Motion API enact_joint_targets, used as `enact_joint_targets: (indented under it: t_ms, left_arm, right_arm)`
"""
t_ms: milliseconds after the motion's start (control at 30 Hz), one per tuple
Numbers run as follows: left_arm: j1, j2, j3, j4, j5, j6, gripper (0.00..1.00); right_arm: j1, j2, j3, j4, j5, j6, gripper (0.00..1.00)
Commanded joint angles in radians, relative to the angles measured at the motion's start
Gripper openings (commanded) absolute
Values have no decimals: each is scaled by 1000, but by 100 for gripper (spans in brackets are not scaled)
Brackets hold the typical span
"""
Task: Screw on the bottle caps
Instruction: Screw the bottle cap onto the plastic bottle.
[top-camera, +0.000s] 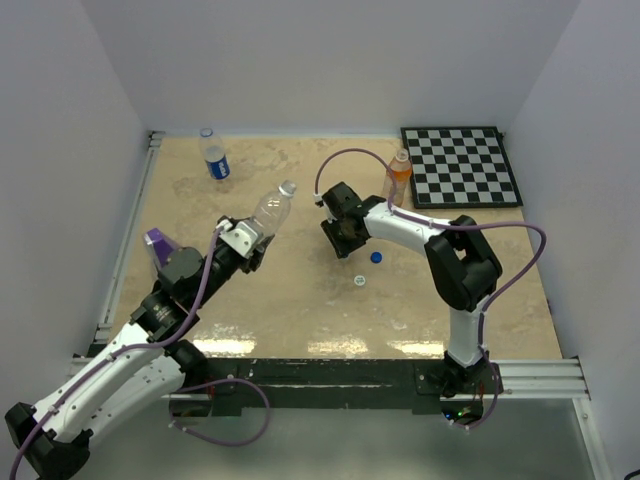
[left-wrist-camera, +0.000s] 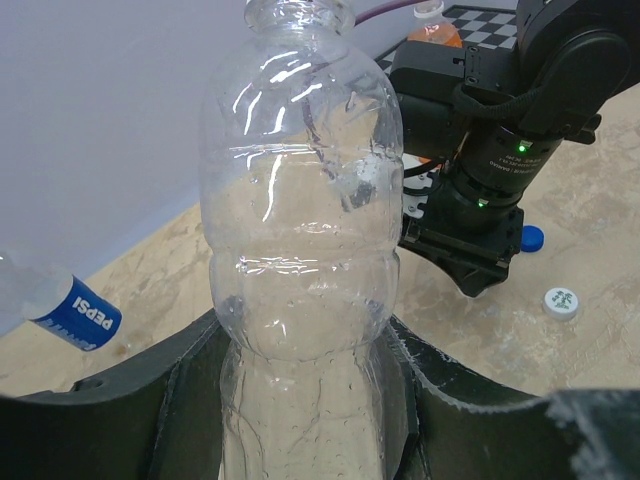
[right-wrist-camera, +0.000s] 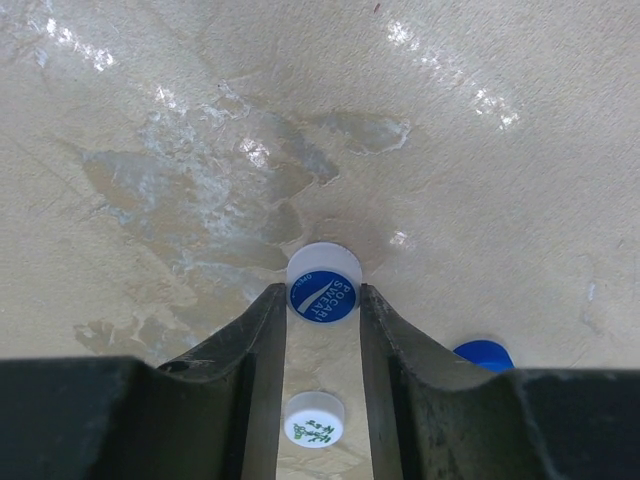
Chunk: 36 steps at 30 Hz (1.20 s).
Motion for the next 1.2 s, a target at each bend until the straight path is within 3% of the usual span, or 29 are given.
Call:
enact_joint_targets:
  t_ms: [0,300,533,633,733,933,1167]
  left_arm:
    - [11,-4,7,21,11,13,0]
    - [14,-4,10,21,27,11,0]
    - [17,-7,9,21,33,8,0]
    - [19,-8,9,21,34,10,0]
    - [22,-10,9,23,37,8,0]
    - [25,-5,12,24,48,8,0]
    - [30,-1,12,26,51,5,0]
  right_arm:
    - [8,16,36,-6,15,-6,31]
    - [10,22,39,-9,26,-7,45]
    - [11,27,41,-9,29,-6,44]
    - [10,22,41,-11,30,-6,37]
    - [11,12,42,-12,30,-4,37]
    - [10,4,52,-22,35,-7,55]
    - [11,1,61,-23,32,-9,48]
